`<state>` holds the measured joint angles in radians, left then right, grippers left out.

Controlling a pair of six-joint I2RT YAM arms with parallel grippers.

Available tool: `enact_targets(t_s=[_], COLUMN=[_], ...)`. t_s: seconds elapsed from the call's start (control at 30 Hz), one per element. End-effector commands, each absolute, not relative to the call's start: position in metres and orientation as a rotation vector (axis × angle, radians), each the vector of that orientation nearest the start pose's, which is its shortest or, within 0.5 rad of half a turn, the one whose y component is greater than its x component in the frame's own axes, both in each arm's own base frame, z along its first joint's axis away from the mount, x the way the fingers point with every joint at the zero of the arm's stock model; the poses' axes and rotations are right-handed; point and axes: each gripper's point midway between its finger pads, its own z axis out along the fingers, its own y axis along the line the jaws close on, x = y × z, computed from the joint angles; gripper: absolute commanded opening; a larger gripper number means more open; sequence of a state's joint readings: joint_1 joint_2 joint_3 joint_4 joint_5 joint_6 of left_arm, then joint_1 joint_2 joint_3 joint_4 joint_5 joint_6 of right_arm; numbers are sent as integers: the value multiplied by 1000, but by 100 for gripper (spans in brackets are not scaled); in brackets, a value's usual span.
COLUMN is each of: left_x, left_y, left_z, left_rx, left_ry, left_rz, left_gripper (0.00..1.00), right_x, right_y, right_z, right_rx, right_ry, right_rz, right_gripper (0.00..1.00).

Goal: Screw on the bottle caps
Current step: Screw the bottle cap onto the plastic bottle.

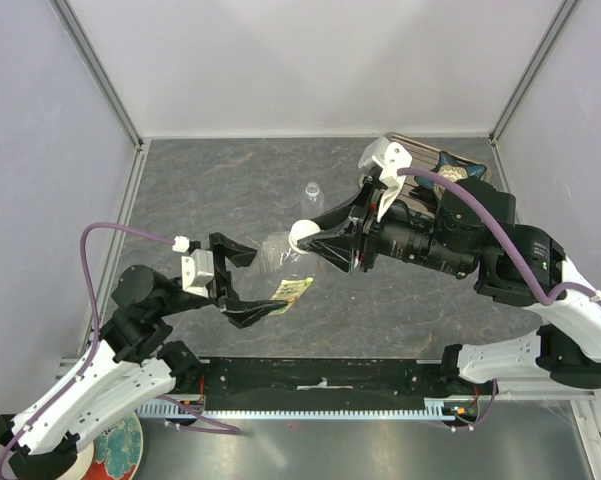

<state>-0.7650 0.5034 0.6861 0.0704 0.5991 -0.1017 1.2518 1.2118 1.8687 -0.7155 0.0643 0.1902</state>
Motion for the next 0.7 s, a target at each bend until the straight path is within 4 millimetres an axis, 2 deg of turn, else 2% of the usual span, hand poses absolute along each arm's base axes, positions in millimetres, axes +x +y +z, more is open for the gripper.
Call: enact_targets(t_s=[0.0,0.03,0.07,0.13,0.2,0.33,0.67], left_x=[112,112,112,113,113,115,117], left_y=[-230,-230,-230,-229,-228,-226,-223], left_z=[390,391,391,393,395,396,397], left_rx=[808,801,797,786,780,759,737], left_ry=[1067,1067,1068,1069,1064,1067,1060], left_rz=[-1101,-1105,-1105,-1110,-1109,-1102,-1092], left_gripper=[2,2,2,2,2,2,2], right_x=[104,106,107,107,108,108,106], right_y=[323,324,325,328,332,337,361], right_z=[501,506,499,503,494,492,470], right_rx=[-813,-793,-784,-755,-750,-724,-788], right_ry=[1502,1475,1486,1457,1469,1451,1508], right_rz=[1089,1103,1103,1129,1140,1169,1188], right_gripper=[0,0,0,0,0,0,0])
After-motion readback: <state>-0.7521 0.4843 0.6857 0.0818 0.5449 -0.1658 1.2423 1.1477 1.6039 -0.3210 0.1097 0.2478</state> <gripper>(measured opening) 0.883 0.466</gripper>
